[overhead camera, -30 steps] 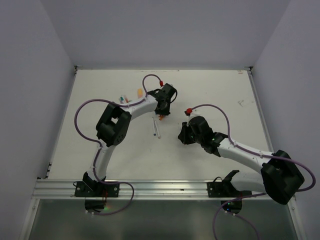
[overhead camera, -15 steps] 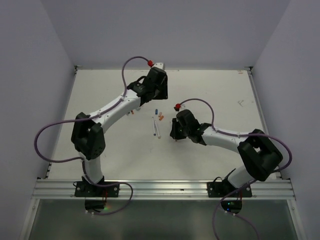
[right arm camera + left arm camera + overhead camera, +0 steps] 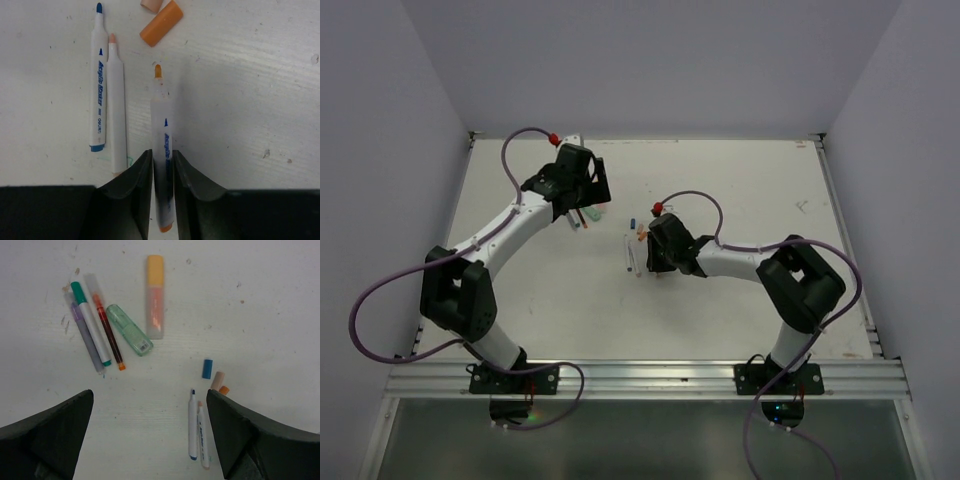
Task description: Open the pen caps
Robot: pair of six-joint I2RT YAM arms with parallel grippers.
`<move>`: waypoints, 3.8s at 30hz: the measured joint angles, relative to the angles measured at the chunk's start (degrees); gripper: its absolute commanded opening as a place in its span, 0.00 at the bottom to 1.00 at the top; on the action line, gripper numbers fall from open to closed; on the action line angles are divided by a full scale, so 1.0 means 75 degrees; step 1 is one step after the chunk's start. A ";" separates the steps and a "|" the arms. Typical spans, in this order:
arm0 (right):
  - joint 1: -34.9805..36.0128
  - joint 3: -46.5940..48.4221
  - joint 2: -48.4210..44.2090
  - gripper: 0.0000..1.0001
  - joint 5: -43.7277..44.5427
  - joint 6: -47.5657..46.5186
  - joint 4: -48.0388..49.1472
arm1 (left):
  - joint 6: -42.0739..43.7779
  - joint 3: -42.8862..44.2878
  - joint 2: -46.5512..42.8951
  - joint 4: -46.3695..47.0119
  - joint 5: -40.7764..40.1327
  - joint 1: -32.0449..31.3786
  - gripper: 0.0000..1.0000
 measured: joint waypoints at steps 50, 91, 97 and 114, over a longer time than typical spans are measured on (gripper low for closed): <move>-0.0347 -0.1848 -0.5423 0.99 0.2057 -0.0880 -0.0047 | -0.0405 0.0752 0.3276 0.0443 0.0493 0.2162 0.36; -0.0350 -0.1309 -0.3926 0.89 -0.1300 -0.0300 0.1926 | -0.1550 -0.3456 -0.1664 0.5528 0.4482 0.0058 0.00; -0.0335 -0.1174 -0.3483 0.87 -0.1425 -0.0160 0.2381 | -0.1705 -0.3550 -0.1795 0.6359 0.4613 -0.0283 0.00; -0.0329 -0.0938 -0.3010 0.41 -0.1425 -0.0070 0.2847 | -0.1740 -0.3786 -0.1918 0.7026 0.4607 -0.0644 0.00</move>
